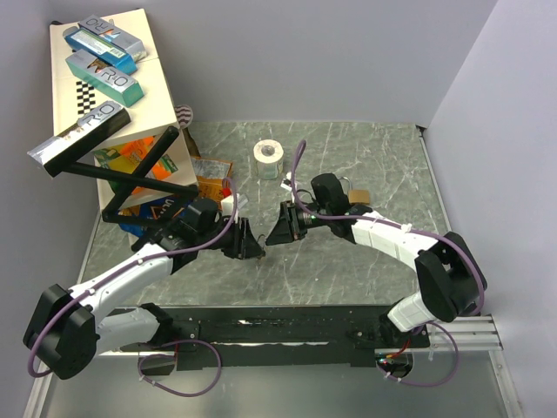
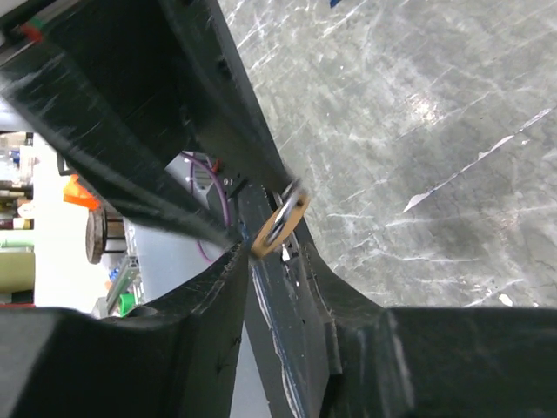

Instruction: Unlock with the key

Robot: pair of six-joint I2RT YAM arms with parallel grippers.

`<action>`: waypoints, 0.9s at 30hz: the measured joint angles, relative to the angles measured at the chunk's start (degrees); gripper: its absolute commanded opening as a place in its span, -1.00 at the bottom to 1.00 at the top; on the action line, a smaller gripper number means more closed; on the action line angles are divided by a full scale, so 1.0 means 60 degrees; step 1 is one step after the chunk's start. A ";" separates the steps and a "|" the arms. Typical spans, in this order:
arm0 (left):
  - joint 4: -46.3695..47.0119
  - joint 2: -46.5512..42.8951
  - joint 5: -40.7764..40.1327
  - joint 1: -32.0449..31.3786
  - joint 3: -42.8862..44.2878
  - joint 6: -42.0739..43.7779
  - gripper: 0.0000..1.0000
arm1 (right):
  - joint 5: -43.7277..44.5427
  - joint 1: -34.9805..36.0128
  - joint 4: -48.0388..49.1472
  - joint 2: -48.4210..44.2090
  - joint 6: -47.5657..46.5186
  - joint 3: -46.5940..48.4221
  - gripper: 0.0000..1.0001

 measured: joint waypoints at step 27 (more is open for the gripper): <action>-0.0495 -0.0015 0.2182 0.0127 0.0171 0.0514 -0.98 | 0.1344 0.0102 -0.3140 -0.0138 -0.1923 0.2313 0.20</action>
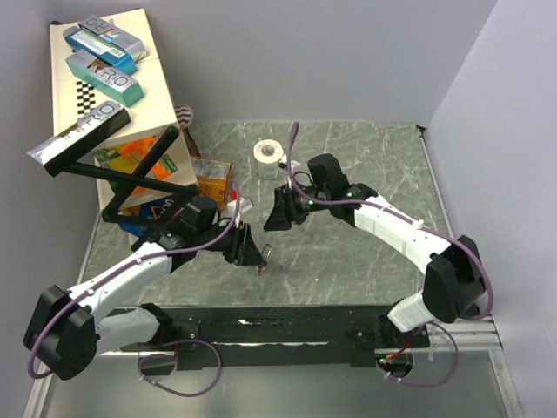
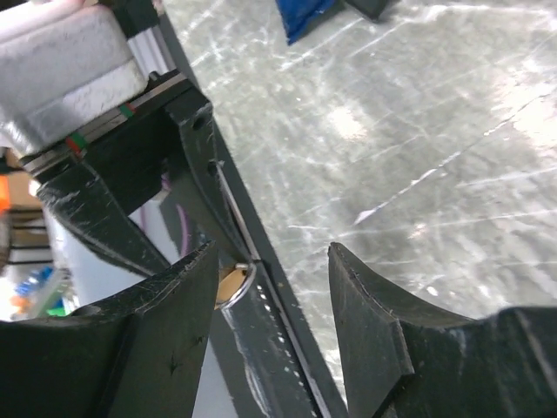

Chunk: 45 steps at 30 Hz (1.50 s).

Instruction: Unlock with the key

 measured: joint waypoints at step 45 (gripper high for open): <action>0.0433 0.0022 0.0382 0.0211 -0.0135 -0.0306 -0.98 | -0.1173 0.0138 0.0627 0.0572 0.0630 -0.0750 0.19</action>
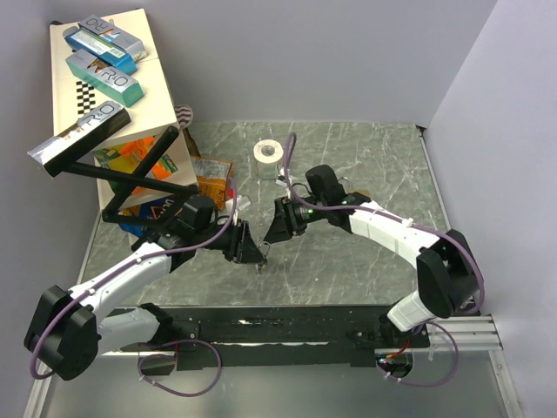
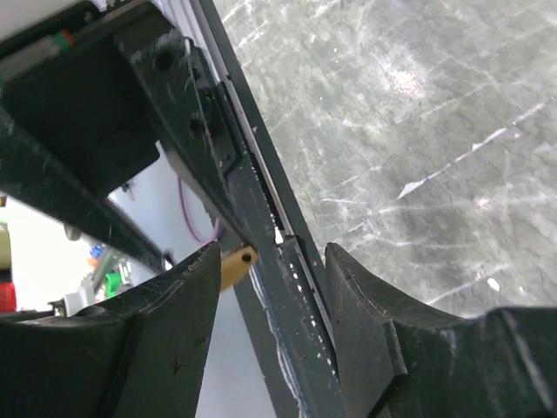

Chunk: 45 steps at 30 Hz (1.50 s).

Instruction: Unlock with the key

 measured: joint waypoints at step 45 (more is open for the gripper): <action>0.1665 0.0204 0.1552 0.0441 -0.0375 -0.0882 -0.98 | -0.1319 0.0036 0.2641 -0.0834 0.2044 -0.0849 -0.73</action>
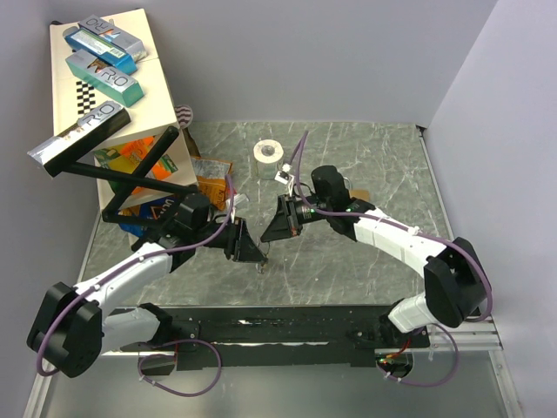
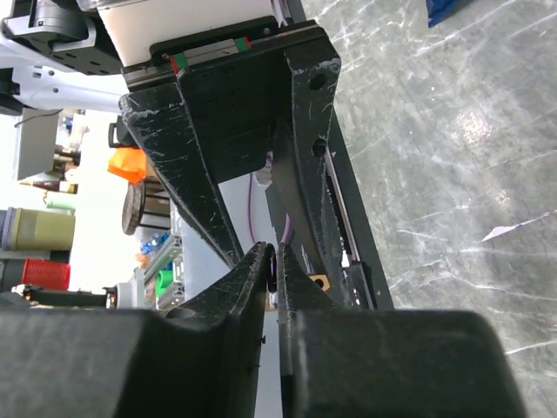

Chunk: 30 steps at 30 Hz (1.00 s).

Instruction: Unlock with the key

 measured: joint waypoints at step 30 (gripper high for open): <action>0.1501 0.0678 0.0186 0.0193 -0.0353 -0.0856 0.61 | -0.0047 -0.0076 -0.0379 0.0175 -0.0492 -0.0248 -1.00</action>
